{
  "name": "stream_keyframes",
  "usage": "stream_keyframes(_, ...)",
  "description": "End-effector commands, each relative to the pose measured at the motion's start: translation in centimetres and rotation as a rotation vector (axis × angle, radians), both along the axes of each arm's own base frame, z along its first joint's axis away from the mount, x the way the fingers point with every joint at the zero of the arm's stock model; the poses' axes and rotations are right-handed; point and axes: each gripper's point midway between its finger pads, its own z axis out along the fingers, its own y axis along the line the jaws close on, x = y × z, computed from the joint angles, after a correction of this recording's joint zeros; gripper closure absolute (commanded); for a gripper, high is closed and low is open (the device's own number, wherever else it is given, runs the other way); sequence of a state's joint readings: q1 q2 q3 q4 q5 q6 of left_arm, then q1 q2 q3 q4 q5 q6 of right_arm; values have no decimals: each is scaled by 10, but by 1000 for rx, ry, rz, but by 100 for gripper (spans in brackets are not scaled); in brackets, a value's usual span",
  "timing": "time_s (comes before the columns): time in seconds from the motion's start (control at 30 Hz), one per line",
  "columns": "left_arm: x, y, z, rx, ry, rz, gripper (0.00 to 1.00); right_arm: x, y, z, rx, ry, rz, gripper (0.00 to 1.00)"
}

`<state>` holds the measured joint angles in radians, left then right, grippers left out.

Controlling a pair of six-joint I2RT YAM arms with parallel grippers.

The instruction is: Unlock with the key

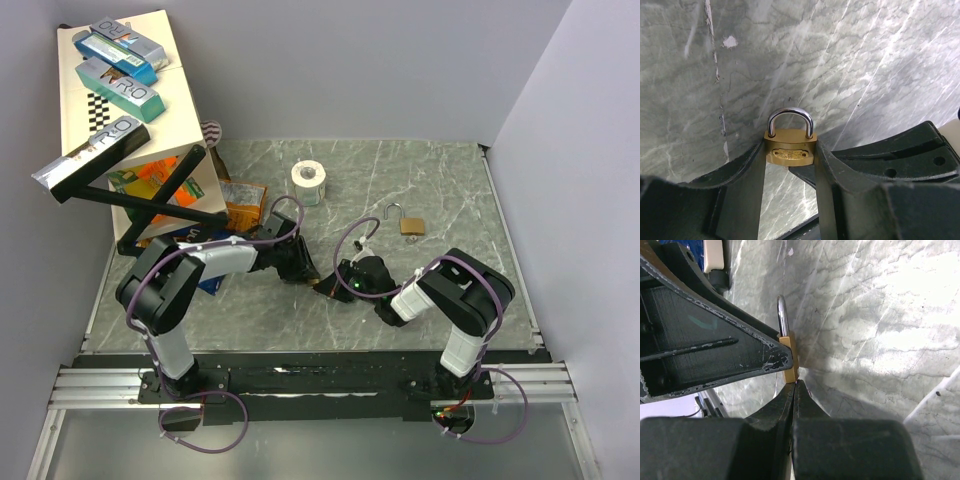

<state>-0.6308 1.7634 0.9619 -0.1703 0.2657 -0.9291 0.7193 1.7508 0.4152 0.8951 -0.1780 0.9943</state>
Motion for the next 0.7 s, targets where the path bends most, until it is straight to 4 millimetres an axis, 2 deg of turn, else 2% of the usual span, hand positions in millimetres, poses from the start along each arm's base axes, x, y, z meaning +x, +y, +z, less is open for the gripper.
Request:
stream_keyframes(0.0,-53,10,-13,14,165,-73,99,29,-14,7,-26,-61,-107,100)
stream_keyframes(0.07,-52,9,-9,0,145,-81,99,29,-13,10,-12,-60,-104,100)
stream_keyframes(0.27,-41,-5,28,-129,-6,-111,99,29,-14,31,77,-88,-103,100)
stream_keyframes(0.37,-38,-6,47,-166,-73,-118,99,30,-15,49,105,-126,-98,100)
stream_keyframes(0.57,-38,-11,71,-250,-145,-135,99,32,-19,76,147,-180,-93,100)
stream_keyframes(0.63,-41,-10,72,-256,-147,-141,99,30,-18,83,159,-193,-73,100)
stream_keyframes(0.67,-37,-13,82,-283,-183,-147,99,30,-17,90,170,-209,-68,100)
